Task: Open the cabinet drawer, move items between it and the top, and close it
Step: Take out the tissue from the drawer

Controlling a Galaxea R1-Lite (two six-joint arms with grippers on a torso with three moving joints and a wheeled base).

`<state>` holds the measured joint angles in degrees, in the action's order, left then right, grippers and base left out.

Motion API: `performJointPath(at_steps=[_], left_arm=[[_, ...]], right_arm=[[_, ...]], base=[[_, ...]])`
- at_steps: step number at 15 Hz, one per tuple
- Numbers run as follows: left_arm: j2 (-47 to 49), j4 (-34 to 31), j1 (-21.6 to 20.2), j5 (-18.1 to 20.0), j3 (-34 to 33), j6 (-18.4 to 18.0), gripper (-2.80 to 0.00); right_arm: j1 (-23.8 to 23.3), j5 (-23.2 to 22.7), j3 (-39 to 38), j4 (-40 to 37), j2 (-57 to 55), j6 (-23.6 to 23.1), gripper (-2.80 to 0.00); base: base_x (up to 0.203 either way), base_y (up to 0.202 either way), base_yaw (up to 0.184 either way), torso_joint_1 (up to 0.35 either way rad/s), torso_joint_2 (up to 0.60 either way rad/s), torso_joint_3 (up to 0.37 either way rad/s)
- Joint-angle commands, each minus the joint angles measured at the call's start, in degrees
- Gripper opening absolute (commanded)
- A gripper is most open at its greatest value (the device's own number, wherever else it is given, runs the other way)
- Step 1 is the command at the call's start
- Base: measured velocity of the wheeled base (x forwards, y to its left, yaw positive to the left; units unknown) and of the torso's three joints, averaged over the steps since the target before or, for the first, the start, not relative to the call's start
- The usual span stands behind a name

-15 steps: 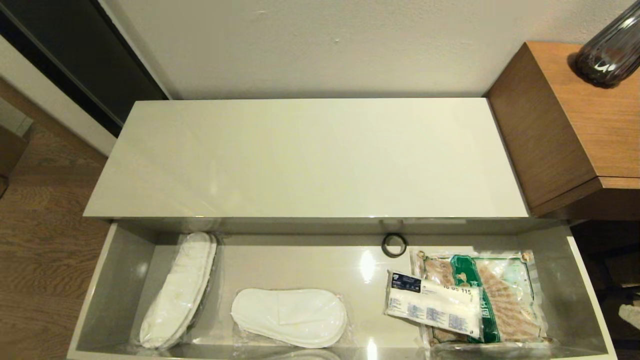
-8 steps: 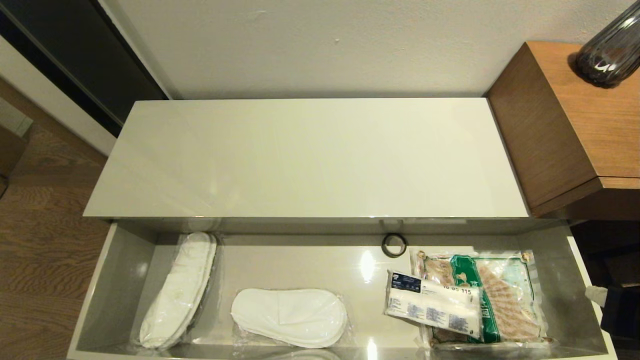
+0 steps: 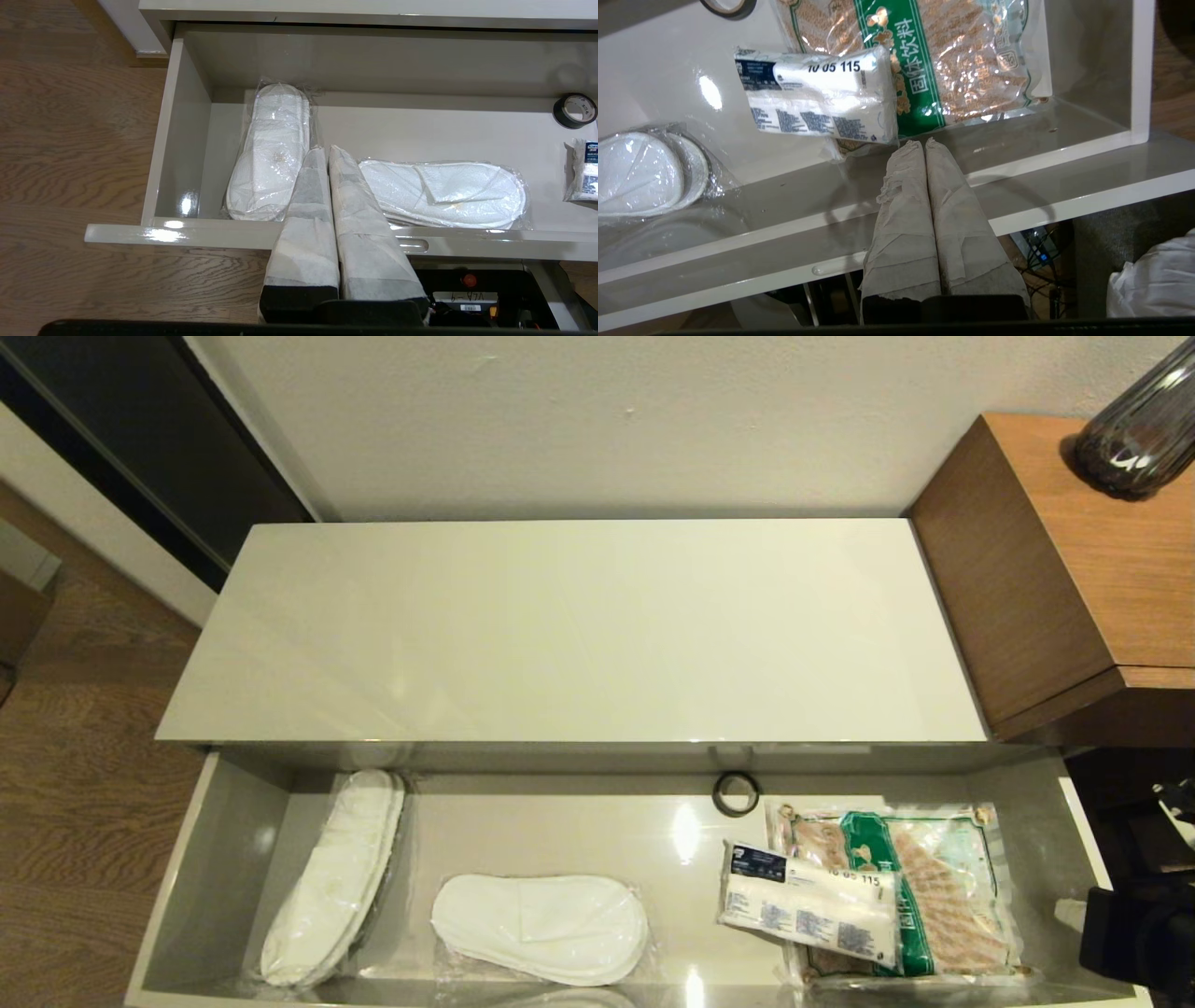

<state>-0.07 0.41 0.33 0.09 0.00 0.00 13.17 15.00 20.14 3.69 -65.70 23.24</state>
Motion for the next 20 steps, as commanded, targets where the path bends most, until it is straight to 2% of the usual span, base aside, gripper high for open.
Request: performJointPath(at_steps=[1,6,8,20], left_arm=[[0.07,0.02,0.02,0.0,0.0,0.0,-2.8],[0.07,0.02,-0.01,0.03,0.0,0.0,-2.8],[0.07,0.02,-0.01,0.0,0.0,0.0,-2.8],[0.07,0.02,-0.07,0.0,0.0,0.0,-2.8]], right_arm=[[0.02,-0.11,-0.07,0.02,-1.5,0.32,-2.8],[0.39,-0.71,-0.21,0.83,-3.82,2.19,-2.8],[0.55,-2.52,-0.54,1.32,-3.73,2.43,-2.8],[0.55,-2.6,-2.21,1.34,-3.64,3.37,-2.8]], base=[[0.0,0.0,0.0,0.0,0.0,0.0],[0.0,0.0,0.0,0.0,0.0,0.0],[0.0,0.0,0.0,0.0,0.0,0.0],[0.0,0.0,0.0,0.0,0.0,0.0]])
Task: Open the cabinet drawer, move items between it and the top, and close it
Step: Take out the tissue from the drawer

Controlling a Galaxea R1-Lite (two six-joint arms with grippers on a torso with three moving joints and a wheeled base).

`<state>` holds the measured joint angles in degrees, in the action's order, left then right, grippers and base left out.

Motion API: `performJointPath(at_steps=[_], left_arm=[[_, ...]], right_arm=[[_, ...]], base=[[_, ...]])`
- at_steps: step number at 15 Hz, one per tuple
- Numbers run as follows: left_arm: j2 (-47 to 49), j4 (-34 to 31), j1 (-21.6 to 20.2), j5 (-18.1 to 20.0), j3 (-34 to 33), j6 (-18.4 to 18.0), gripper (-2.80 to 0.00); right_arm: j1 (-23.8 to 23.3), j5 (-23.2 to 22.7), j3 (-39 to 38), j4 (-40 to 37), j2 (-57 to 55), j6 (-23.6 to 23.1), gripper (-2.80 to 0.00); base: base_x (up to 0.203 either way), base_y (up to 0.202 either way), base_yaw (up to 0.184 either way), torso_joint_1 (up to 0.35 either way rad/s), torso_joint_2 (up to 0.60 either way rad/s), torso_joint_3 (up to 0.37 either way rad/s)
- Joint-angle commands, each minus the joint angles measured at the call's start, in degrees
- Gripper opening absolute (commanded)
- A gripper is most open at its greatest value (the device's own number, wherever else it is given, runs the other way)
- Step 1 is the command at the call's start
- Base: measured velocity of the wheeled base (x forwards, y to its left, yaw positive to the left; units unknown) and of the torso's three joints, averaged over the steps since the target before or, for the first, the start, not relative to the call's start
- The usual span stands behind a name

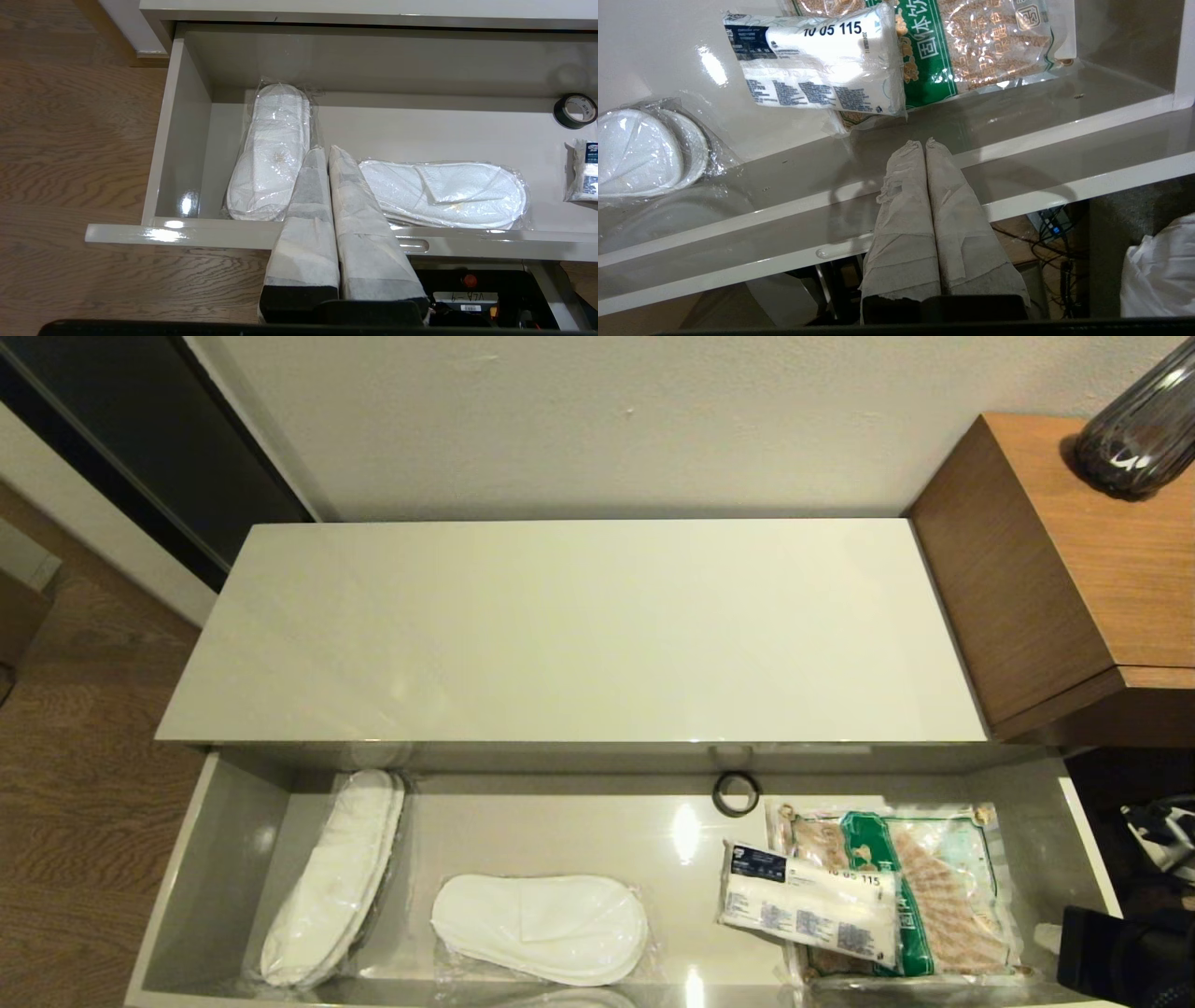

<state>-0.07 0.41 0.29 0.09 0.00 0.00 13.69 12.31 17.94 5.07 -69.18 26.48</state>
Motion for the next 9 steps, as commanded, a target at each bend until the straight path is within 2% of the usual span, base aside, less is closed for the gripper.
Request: performJointPath(at_steps=[1,9], left_arm=[[0.07,0.03,-0.03,0.0,0.0,0.0,-2.8],[0.07,0.03,0.03,0.0,0.0,0.0,-2.8]], right_arm=[[0.02,0.08,0.07,-0.06,-0.24,0.83,-2.8],[0.02,0.08,-0.01,-0.06,-0.87,1.21,-2.8]], base=[[0.0,0.0,0.0,0.0,0.0,0.0],[0.0,0.0,0.0,0.0,0.0,0.0]])
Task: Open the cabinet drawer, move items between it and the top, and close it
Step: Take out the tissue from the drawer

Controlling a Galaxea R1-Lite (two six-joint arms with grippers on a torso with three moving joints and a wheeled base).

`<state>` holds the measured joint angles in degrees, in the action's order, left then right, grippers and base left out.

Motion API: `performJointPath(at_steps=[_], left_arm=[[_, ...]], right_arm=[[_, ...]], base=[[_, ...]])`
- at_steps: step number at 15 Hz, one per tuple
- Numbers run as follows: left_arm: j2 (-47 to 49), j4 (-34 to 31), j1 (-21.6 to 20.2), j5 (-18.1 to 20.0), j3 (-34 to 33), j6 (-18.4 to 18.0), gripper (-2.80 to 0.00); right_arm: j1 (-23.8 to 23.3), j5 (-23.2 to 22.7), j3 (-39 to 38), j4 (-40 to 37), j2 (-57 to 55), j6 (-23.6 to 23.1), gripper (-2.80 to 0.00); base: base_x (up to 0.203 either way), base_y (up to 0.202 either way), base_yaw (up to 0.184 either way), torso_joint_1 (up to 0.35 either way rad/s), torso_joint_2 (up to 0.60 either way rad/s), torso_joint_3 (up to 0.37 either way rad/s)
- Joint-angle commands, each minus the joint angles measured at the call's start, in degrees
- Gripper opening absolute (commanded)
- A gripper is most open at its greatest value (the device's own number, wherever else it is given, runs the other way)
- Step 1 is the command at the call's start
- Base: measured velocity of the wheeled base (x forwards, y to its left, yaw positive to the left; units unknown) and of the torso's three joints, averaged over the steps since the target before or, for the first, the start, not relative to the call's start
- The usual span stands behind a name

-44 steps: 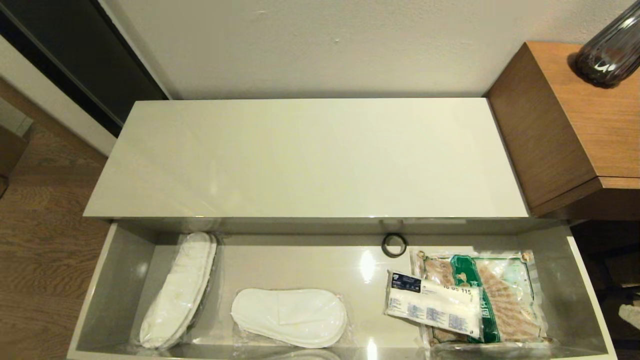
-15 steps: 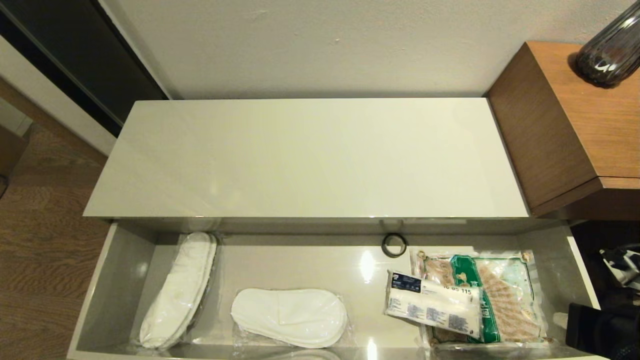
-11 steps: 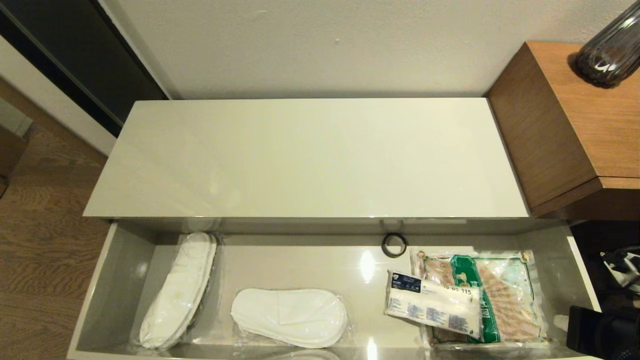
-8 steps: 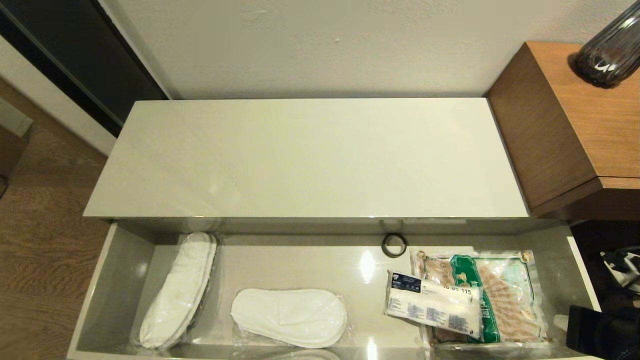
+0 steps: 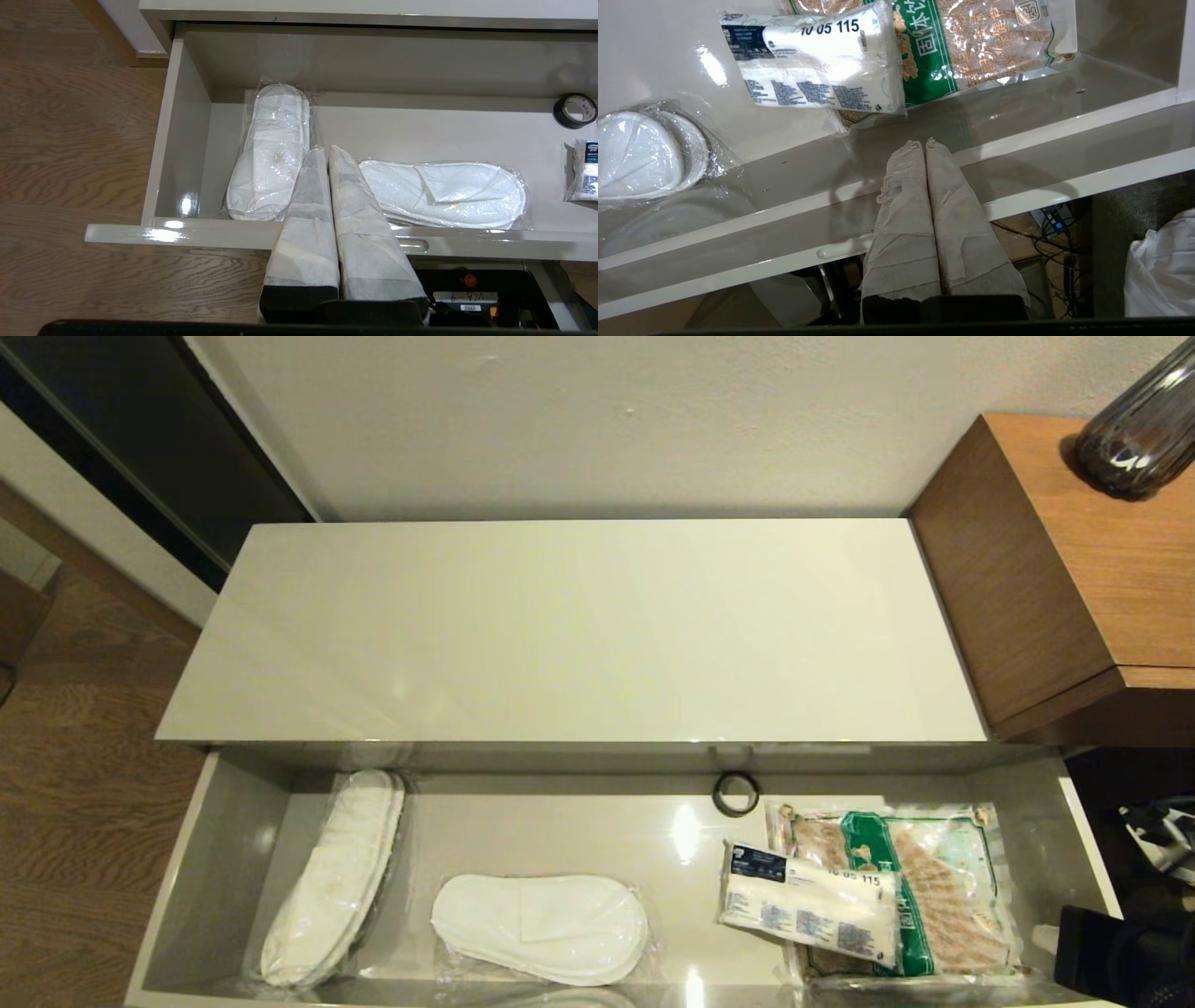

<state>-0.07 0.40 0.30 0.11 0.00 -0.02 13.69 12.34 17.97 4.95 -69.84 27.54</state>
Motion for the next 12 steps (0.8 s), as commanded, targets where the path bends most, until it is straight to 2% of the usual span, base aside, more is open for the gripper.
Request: performJointPath(at_steps=[1,10,12], left_arm=[[0.07,0.04,0.01,-0.02,0.0,0.02,-2.8],[0.07,0.04,0.04,-0.02,0.0,0.02,-2.8],[0.07,0.04,0.05,-0.02,0.0,0.02,-2.8]], right_arm=[[0.02,0.06,-0.04,0.06,-0.3,0.41,-2.8],[0.02,-1.53,-0.65,0.05,-3.83,1.1,-2.8],[0.02,-1.53,-0.65,0.28,-6.01,2.72,-2.8]], base=[[0.0,0.0,0.0,0.0,0.0,0.0],[0.0,0.0,0.0,0.0,0.0,0.0],[0.0,0.0,0.0,0.0,0.0,0.0]])
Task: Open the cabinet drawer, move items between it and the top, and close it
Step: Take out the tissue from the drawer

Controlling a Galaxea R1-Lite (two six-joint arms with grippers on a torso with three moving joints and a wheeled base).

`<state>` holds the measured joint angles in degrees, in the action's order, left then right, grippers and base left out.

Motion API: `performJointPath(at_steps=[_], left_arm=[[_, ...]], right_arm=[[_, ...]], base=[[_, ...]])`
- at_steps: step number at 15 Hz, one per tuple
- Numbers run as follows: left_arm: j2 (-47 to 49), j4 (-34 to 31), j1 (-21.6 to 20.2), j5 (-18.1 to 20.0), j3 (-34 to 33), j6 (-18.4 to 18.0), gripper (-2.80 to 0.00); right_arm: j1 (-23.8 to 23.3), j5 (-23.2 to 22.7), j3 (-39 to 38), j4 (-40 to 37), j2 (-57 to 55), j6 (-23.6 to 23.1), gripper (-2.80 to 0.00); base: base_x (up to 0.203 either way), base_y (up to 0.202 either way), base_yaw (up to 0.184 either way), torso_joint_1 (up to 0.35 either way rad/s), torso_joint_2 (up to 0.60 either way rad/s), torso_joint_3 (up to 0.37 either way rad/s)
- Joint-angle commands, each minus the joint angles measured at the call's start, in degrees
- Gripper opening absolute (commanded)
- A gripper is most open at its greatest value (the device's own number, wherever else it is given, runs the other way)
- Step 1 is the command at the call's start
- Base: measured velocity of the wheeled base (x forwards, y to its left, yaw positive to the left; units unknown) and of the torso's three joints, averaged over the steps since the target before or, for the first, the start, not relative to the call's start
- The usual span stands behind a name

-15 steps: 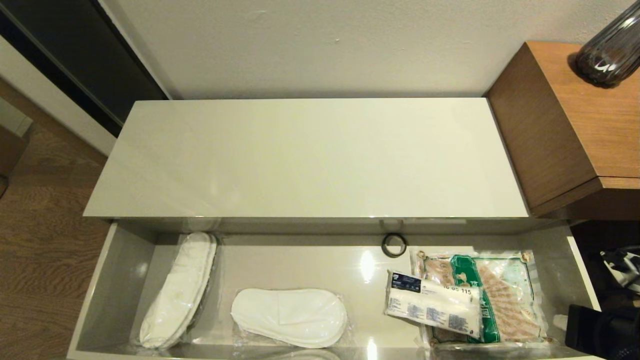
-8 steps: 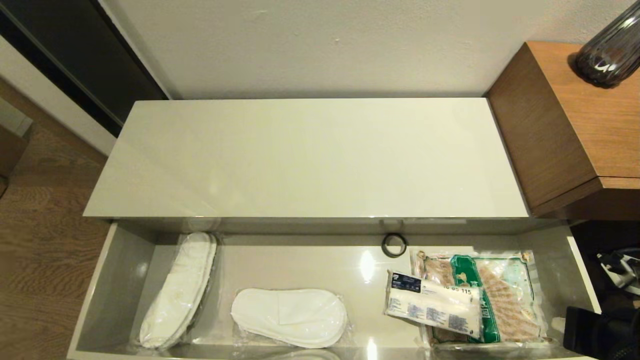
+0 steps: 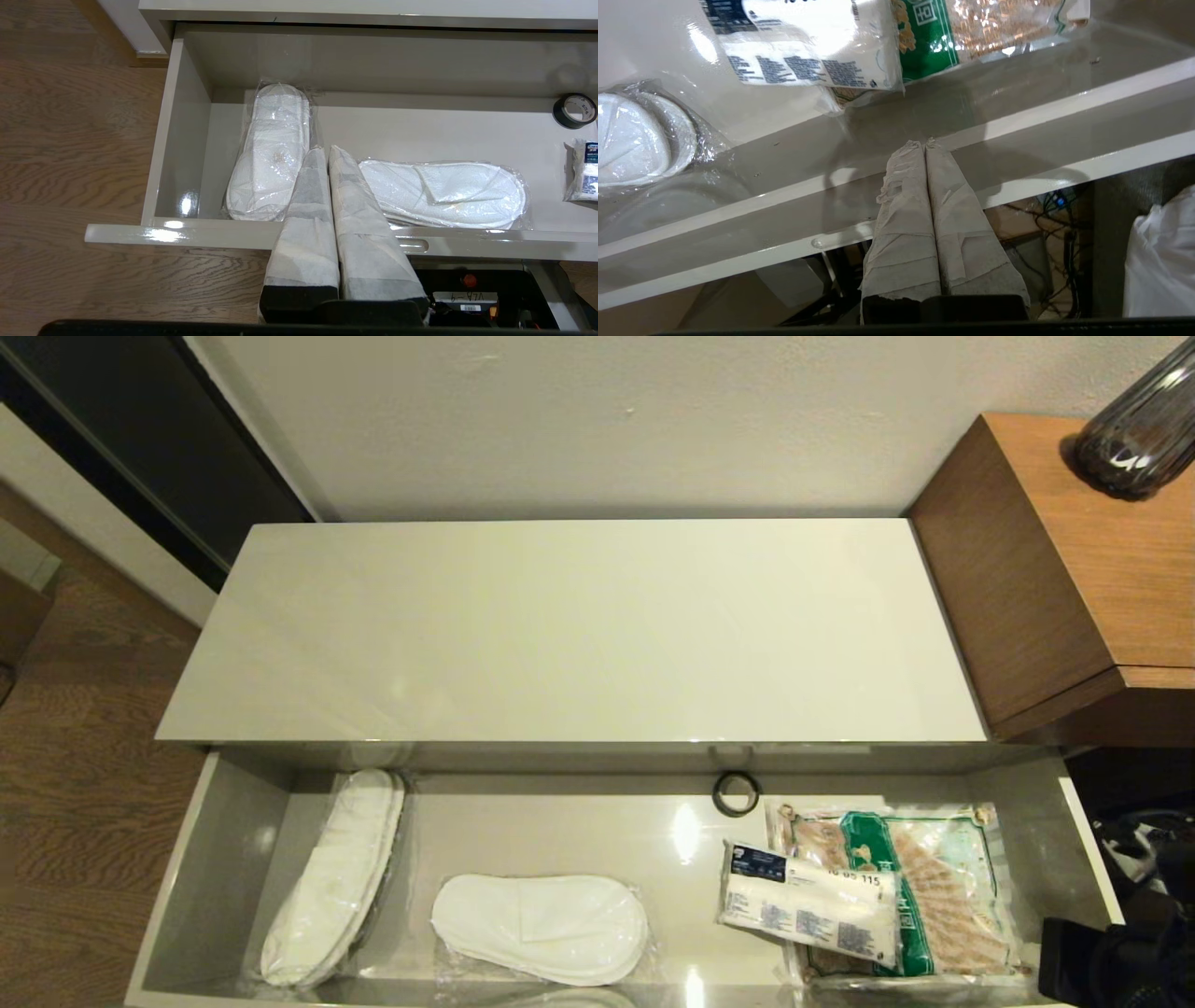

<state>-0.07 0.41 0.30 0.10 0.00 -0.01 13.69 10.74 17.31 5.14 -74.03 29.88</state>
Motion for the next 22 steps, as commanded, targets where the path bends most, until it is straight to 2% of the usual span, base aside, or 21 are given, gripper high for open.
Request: performJointPath(at_steps=[1,3,6,10,16,19,21,22], left_arm=[[0.07,0.02,-0.04,-0.01,0.0,0.01,-2.8],[0.07,0.02,0.03,0.06,0.0,0.01,-2.8],[0.07,0.02,-0.02,-0.01,0.0,0.01,-2.8],[0.07,0.02,0.05,-0.01,0.0,0.01,-2.8],[0.07,0.02,-0.04,-0.01,0.0,0.01,-2.8],[0.07,0.02,0.05,-0.01,0.0,0.01,-2.8],[0.07,0.02,0.01,-0.01,0.0,0.01,-2.8],[0.07,0.02,0.04,-0.01,0.0,0.01,-2.8]], right_arm=[[0.02,0.08,0.18,0.69,-3.2,1.61,-2.8],[0.02,0.19,0.18,3.62,-6.0,3.86,-2.8],[0.1,-0.01,-0.8,5.44,-8.88,4.24,-2.8],[1.31,-2.29,0.39,6.73,-11.47,1.35,-2.8],[2.13,-2.0,7.65,7.06,-19.82,-16.33,-2.8],[4.97,-1.2,11.84,6.27,-24.45,-26.44,-2.8],[6.5,1.26,12.14,6.64,-27.18,-33.16,-2.8],[7.66,3.46,12.53,6.86,-28.72,-36.27,0.0]], base=[[0.0,0.0,0.0,0.0,0.0,0.0],[0.0,0.0,0.0,0.0,0.0,0.0],[0.0,0.0,0.0,0.0,0.0,0.0],[0.0,0.0,0.0,0.0,0.0,0.0],[0.0,0.0,0.0,0.0,0.0,0.0],[0.0,0.0,0.0,0.0,0.0,0.0],[0.0,0.0,0.0,0.0,0.0,0.0],[0.0,0.0,0.0,0.0,0.0,0.0]])
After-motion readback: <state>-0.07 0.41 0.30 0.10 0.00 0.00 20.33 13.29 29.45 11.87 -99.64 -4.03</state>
